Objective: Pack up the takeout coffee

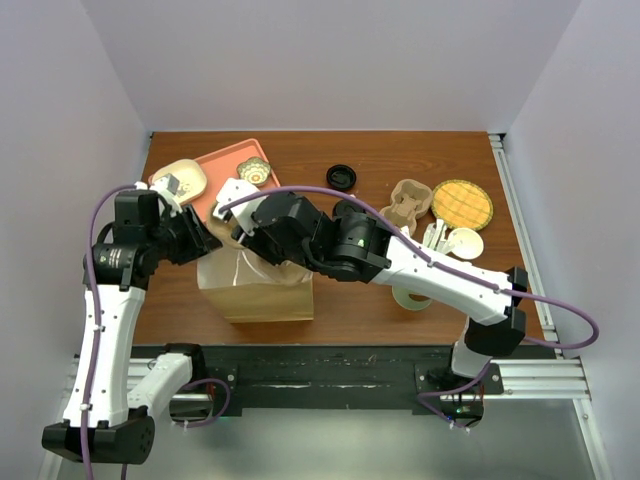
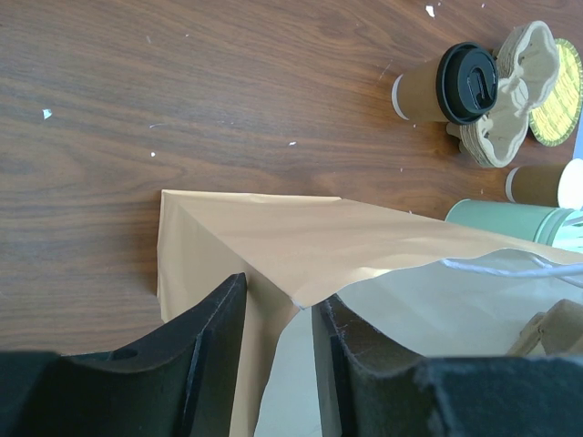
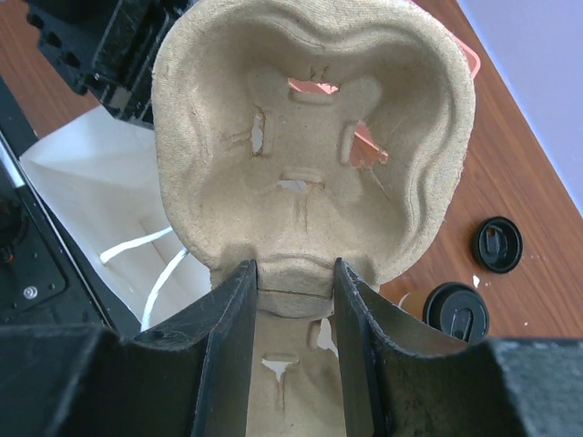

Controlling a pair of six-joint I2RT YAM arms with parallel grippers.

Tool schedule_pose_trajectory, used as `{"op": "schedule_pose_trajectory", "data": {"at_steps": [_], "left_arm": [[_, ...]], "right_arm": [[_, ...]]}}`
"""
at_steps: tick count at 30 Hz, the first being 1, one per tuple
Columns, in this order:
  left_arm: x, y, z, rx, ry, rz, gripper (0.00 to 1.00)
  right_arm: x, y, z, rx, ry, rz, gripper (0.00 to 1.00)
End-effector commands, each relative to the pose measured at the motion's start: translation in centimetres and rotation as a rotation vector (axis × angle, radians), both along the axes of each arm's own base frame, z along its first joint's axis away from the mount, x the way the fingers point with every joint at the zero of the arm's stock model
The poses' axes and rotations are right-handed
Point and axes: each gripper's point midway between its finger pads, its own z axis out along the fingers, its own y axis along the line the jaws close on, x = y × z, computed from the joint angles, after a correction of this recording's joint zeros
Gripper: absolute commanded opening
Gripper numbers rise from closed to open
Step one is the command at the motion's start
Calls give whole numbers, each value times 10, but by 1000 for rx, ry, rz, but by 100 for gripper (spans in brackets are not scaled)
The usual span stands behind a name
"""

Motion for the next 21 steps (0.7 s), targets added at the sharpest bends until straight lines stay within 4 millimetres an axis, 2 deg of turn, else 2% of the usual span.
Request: {"op": "schedule_pose_trajectory", "data": {"at_steps": [1, 4, 5, 7, 8, 9, 11, 12, 14, 15, 17, 18, 20, 21], "left_arm": [[11, -4, 12, -14, -52, -15, 39], [18, -7, 15, -29, -68, -22, 39], [20, -9, 16, -40, -73, -29, 39], [26, -12, 21, -61, -91, -38, 39], [27, -14, 23, -68, -94, -40, 39], [31, -15, 25, -73, -104, -42, 39], [33, -17, 27, -88, -106, -41, 39], [36, -18, 29, -94, -114, -44, 38], [39, -20, 32, -108, -123, -49, 38], [42, -21, 35, -112, -135, -51, 38], [45, -22, 39, -118, -143, -52, 38], [47, -22, 42, -120, -146, -54, 39], [47, -22, 43, -120, -143, -56, 40], [46, -22, 45, -118, -141, -58, 43]], "right_arm": [[0, 3, 41, 122, -58, 20, 32], [-3, 10, 47, 155, -66, 59, 32], [-5, 13, 38, 143, -61, 72, 32], [-4, 15, 40, 173, -68, 84, 32], [-4, 16, 30, 157, -61, 92, 32], [-6, 17, 37, 195, -63, 113, 32], [-3, 17, 28, 191, -56, 130, 33], [-3, 15, 35, 222, -65, 142, 33], [-1, 14, 26, 211, -62, 163, 33], [6, 11, 27, 227, -66, 163, 33], [5, 9, 24, 235, -50, 200, 33], [12, 6, 23, 239, -48, 196, 33], [14, 4, 24, 251, -38, 216, 33], [20, 2, 26, 260, -44, 206, 33]]}}
